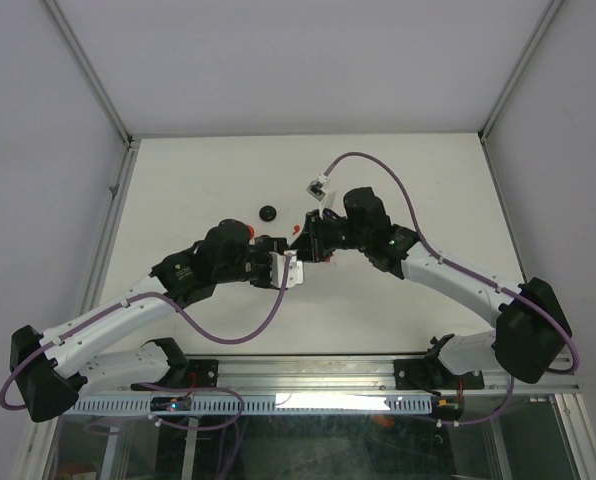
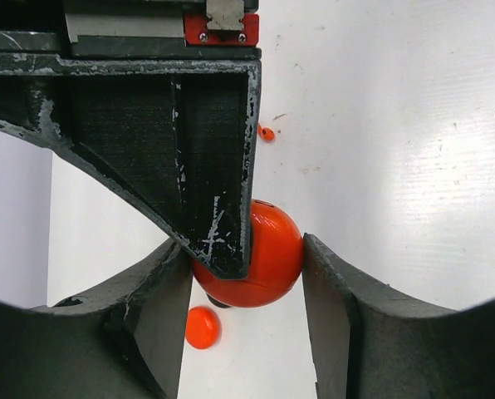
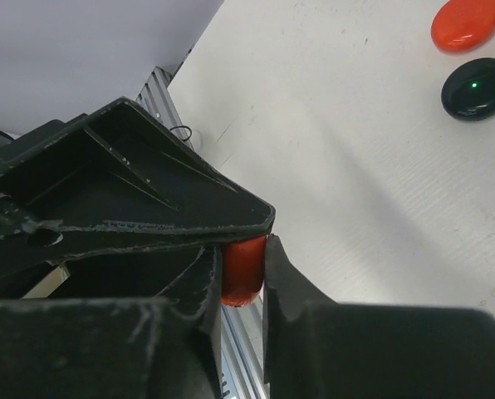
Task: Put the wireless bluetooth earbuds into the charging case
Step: Pick up the charging case at the center of the board.
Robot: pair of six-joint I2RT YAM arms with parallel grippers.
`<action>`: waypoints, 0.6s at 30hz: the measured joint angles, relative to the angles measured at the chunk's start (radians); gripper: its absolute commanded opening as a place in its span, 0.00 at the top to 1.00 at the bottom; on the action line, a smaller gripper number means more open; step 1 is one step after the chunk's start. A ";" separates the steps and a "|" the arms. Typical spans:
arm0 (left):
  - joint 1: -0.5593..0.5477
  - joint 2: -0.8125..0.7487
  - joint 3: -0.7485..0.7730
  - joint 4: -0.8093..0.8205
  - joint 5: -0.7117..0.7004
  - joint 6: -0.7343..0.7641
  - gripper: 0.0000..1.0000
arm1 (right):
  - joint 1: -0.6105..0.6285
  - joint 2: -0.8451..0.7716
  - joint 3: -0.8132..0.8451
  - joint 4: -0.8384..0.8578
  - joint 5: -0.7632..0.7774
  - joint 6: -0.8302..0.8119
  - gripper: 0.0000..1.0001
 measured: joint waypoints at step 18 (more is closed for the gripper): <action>0.000 -0.057 -0.032 0.159 -0.111 -0.330 0.17 | -0.148 -0.232 -0.180 0.209 0.050 0.056 1.00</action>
